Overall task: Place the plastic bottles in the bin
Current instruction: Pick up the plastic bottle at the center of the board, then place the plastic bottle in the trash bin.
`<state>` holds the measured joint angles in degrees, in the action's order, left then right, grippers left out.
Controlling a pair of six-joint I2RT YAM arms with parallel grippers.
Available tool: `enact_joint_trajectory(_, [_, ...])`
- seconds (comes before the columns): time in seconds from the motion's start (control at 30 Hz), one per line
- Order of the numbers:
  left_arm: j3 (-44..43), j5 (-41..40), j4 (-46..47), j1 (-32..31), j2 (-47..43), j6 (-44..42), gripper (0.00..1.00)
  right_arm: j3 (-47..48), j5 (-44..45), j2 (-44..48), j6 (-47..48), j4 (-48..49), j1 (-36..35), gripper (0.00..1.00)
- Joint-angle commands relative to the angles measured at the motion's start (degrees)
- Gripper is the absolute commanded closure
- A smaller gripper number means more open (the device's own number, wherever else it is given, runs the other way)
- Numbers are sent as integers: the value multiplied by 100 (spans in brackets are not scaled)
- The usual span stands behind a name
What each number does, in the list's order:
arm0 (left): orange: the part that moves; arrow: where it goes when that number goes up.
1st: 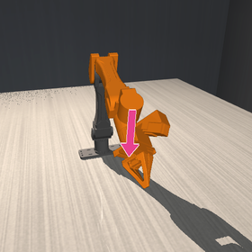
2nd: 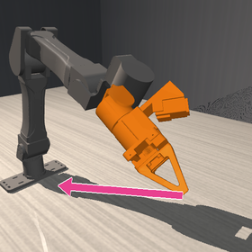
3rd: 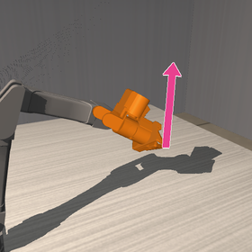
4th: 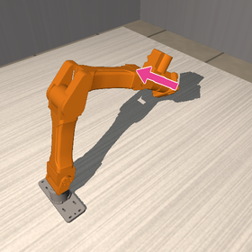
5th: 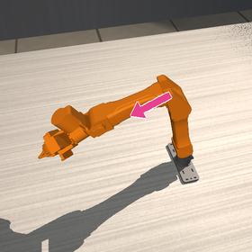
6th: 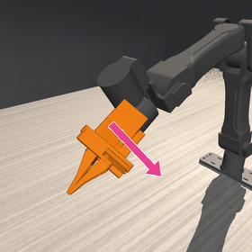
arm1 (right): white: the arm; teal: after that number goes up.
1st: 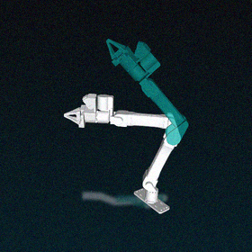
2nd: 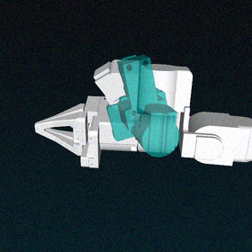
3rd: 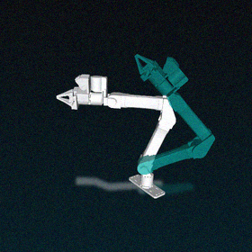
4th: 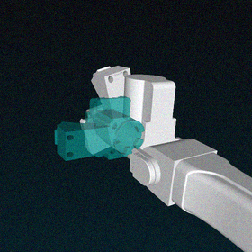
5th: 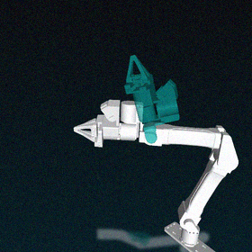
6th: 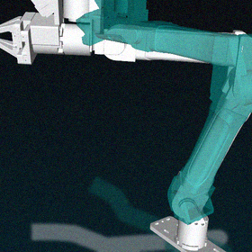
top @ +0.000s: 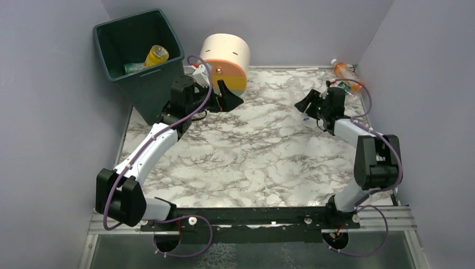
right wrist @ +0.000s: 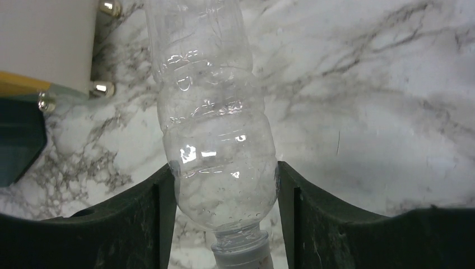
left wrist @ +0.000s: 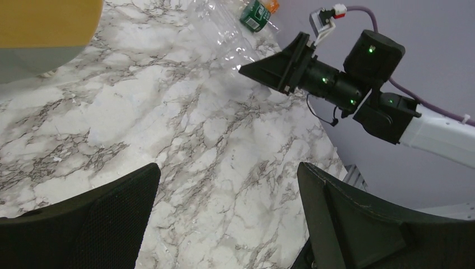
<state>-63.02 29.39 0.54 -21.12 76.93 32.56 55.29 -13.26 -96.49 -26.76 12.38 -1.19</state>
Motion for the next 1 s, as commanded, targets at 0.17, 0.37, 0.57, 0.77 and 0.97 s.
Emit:
enact_joint_trajectory(0.17, [-164,168,374,-54,46,282,1,-1193,-787,2049,-146,-594,-30,59])
enact_joint_trajectory(0.37, [43,199,872,-227,229,717,1,-1443,-1503,3121,-158,-984,-30,59])
enact_joint_trajectory(0.57, [278,274,1734,-477,493,1388,1,-1514,-2341,3417,-511,-693,-55,59])
enact_joint_trajectory(0.77, [341,49,2229,-763,677,1745,1,-1455,-2828,3401,-796,-307,-233,58])
enact_joint_trajectory(0.97, [216,-182,2413,-1030,886,1828,1,-1315,-2861,3339,-904,-235,-582,59])
